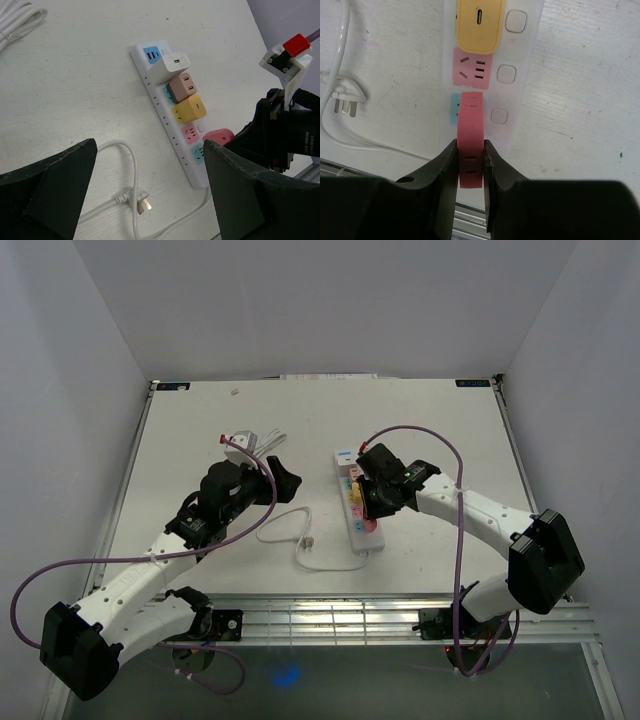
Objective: Insert the plug
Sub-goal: Insert the plug into the socket.
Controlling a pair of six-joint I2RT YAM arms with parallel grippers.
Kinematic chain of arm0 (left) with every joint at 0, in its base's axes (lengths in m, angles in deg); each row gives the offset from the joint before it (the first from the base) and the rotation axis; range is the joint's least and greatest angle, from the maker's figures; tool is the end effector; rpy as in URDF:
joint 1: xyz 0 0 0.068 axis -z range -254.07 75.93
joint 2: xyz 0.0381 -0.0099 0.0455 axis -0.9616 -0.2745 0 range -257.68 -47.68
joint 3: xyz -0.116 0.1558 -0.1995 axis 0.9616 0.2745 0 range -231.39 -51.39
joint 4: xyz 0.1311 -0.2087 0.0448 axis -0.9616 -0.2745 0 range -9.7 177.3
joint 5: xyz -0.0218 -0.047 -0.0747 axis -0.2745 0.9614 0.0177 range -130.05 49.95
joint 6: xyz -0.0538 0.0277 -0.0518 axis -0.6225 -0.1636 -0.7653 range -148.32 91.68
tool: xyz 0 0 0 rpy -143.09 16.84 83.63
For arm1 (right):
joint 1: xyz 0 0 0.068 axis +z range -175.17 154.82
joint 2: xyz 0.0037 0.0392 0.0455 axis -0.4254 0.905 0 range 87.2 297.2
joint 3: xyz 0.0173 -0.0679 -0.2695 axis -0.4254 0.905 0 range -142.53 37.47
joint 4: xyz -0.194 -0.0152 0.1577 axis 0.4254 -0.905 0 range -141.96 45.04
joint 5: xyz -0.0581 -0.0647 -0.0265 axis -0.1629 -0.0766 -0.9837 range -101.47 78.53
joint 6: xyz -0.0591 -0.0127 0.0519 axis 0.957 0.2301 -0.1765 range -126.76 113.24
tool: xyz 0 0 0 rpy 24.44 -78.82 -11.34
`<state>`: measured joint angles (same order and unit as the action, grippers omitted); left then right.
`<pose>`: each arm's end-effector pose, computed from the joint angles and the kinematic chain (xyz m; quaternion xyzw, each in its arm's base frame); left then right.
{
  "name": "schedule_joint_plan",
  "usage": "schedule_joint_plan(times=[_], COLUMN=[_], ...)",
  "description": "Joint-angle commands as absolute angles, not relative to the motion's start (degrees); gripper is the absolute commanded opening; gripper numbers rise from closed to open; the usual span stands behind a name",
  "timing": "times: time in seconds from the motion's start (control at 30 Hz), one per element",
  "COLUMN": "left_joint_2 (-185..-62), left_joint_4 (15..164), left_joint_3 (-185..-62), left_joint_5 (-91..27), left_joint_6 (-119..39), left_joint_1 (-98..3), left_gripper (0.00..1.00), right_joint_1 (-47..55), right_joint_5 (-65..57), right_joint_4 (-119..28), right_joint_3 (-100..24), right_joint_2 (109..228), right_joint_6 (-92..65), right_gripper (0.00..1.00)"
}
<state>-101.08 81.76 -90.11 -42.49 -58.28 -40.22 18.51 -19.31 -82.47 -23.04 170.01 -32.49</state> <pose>0.1958 -0.1277 0.2798 0.0157 0.8200 -0.2874 0.4947 0.2207 0.1979 0.2255 -0.1327 0.9542 0.0937 0.2511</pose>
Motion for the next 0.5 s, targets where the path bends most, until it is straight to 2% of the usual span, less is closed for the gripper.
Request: schedule_joint_plan(times=[0.0, 0.47], left_joint_2=[-100.15, -100.24], left_joint_4=[82.64, 82.73], left_joint_3=[-89.45, -89.71], left_joint_5=[-41.99, -41.9], left_joint_6=[-57.77, -57.59], left_joint_1=[-40.4, -40.4], left_gripper=[0.98, 0.98], right_joint_1=[19.12, 19.74], right_joint_5=[-20.26, -20.26], right_joint_4=[-85.2, -86.61], right_joint_3=[-24.4, -25.72], right_joint_2=[172.01, 171.31], right_joint_6=[-33.56, -34.53], right_gripper=[0.08, 0.08])
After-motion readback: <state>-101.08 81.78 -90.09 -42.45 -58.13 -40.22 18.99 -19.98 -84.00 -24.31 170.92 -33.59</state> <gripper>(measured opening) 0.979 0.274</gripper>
